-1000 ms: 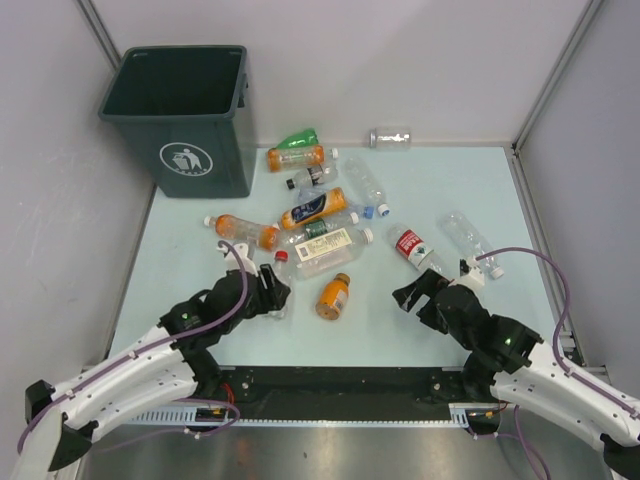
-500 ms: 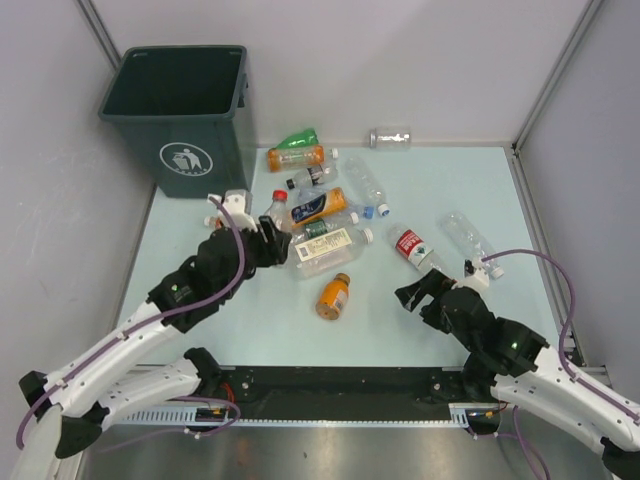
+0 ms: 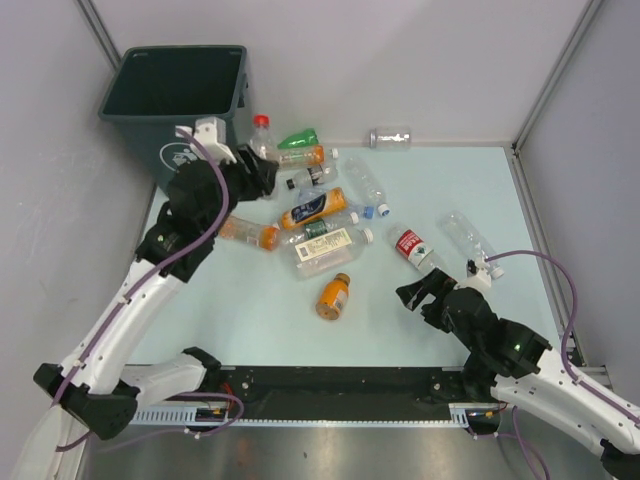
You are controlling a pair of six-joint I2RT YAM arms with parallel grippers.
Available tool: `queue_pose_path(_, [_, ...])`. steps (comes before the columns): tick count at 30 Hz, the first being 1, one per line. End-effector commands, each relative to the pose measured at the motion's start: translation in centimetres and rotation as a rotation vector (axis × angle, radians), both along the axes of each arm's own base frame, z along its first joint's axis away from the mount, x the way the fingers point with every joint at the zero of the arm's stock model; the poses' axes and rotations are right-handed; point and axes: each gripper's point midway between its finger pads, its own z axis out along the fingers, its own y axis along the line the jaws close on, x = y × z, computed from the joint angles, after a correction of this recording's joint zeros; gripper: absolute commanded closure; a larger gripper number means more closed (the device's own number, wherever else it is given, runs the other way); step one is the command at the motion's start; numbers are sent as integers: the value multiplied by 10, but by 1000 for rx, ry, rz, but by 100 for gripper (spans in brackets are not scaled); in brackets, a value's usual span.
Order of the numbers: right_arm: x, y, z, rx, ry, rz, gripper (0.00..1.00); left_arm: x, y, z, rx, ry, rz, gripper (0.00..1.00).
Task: Put the plastic bottles in the bin
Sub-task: Place the plastic bottle in the trash bin.
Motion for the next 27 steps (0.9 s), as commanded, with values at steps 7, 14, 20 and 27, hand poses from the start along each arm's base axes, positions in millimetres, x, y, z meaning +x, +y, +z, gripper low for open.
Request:
queue_pose_path(7, [-1,-13,6,32,-17,-55,0,45,69,119,-129,-265,196,39])
queue_pose_path(14, [-2,-19,11,44,-41,-69,0,87,136,127,-266,-374,427,40])
queue_pose_path(20, [-5,-21,6,40,-20,-70,0,138,177,117,-365,-389,519,41])
queue_pose_path(27, [-11,-25,0,40,12,-76,0,199,193,124,-266,-357,505,31])
